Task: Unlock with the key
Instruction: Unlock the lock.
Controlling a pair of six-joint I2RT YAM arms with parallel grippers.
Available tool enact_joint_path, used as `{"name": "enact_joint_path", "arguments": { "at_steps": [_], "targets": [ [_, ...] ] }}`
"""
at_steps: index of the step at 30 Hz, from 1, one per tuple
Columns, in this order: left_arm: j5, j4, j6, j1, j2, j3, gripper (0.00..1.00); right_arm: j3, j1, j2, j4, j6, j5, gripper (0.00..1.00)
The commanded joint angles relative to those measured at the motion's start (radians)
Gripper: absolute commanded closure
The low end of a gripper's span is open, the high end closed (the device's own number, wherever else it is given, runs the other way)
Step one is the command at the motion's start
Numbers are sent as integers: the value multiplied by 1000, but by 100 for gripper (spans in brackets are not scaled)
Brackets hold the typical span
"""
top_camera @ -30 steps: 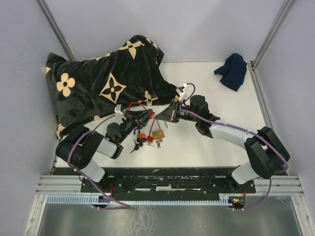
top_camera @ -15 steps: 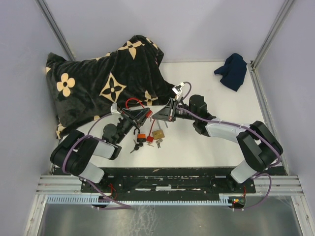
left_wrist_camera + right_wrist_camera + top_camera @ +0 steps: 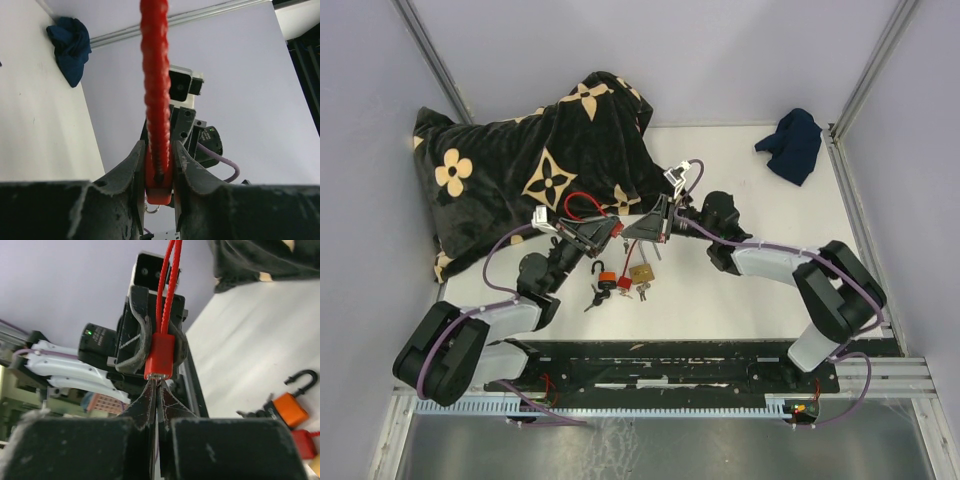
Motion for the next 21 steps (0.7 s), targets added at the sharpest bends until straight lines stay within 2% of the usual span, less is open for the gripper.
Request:
{"name": "enact_joint_path", "arguments": {
  "at_steps": [1, 3, 7, 10, 14, 17, 21],
  "targets": [
    [201, 77, 50, -56, -9, -11, 97, 57, -25, 94, 498, 252, 88, 98],
    [204, 133, 27, -56, 1, -18, 97, 72, -15, 94, 443, 199, 70, 98],
    [201, 124, 33, -70, 0, -2, 97, 93, 20, 45, 155, -20, 66, 98],
    [160, 65, 36, -64, -37, -15, 97, 83, 4, 52, 192, 39, 65, 98],
    [75, -111, 48, -54, -89, 4, 97, 79, 5, 11, 38, -29, 64, 97],
    [31, -218, 53, -48, -93, 33, 97, 76, 1, -51, -151, -164, 75, 85],
    [4, -253, 47, -36, -83, 55, 97, 82, -10, -170, -415, -428, 133, 66]
  ]
}}
